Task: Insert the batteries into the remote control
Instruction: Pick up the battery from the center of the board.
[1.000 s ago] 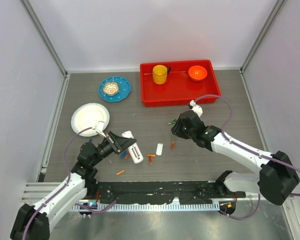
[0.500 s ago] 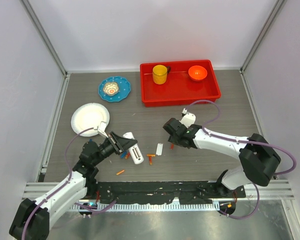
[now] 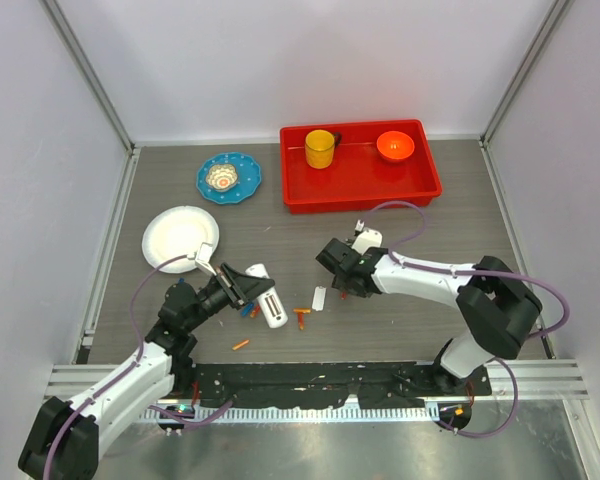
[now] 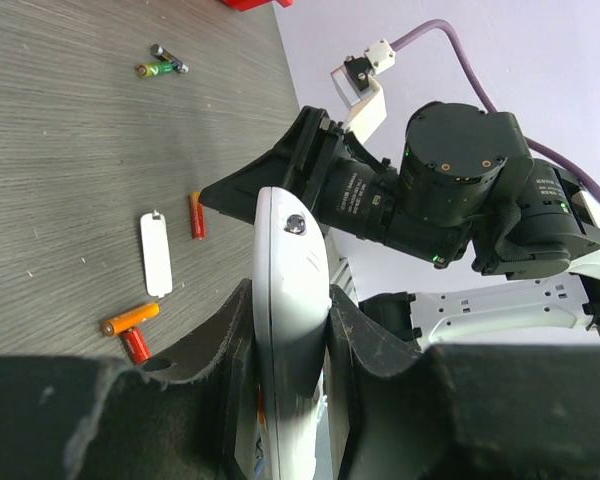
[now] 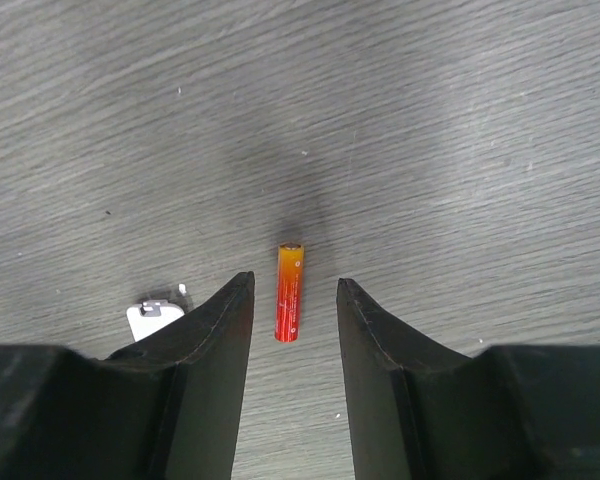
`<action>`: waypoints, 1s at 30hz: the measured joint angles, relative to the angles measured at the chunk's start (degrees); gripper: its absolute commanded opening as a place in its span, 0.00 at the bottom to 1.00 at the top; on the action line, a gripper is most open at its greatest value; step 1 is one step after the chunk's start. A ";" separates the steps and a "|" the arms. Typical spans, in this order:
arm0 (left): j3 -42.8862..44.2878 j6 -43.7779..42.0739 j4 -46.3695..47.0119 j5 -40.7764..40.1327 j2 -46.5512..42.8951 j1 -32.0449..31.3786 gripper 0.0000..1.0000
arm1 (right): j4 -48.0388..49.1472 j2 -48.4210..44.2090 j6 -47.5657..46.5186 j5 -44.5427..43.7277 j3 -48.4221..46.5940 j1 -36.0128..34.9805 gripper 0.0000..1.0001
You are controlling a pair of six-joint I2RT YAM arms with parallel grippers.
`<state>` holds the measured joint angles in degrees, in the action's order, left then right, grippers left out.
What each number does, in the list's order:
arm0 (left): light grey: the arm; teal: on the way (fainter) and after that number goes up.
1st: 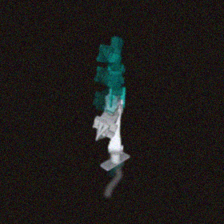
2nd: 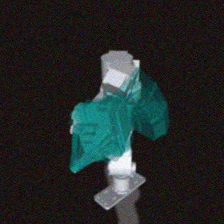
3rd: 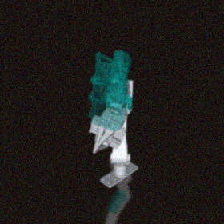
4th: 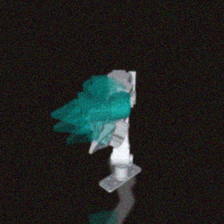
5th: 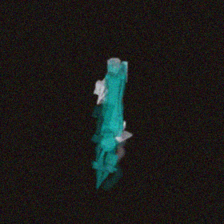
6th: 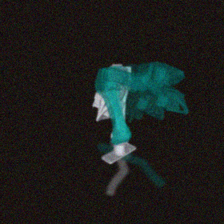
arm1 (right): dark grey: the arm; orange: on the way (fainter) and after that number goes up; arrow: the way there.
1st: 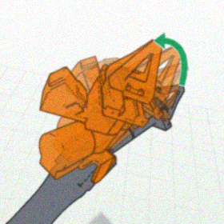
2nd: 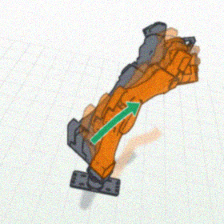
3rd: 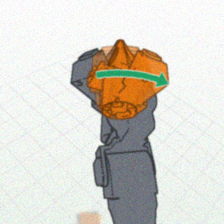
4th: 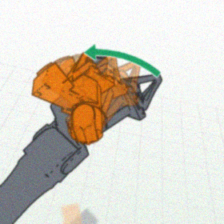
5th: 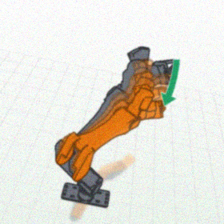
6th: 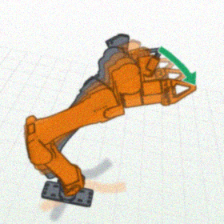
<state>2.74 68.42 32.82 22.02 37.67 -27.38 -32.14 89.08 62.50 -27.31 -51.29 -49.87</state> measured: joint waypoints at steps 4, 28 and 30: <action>0.00 0.02 0.42 0.00 -0.02 0.00 0.00 | -0.22 1.31 0.04 0.28 -0.35 -0.96 0.43; 0.00 0.07 0.52 -0.22 -1.36 -0.07 0.00 | 0.20 4.07 -1.31 1.22 -0.37 -1.42 0.39; 0.00 0.07 0.52 -0.22 -1.33 -0.07 0.00 | 0.22 4.07 -1.31 1.22 -0.37 -1.49 0.40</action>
<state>2.74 68.49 33.34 21.80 36.34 -27.44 -31.92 93.14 61.19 -26.09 -51.66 -51.35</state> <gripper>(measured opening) 0.305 0.382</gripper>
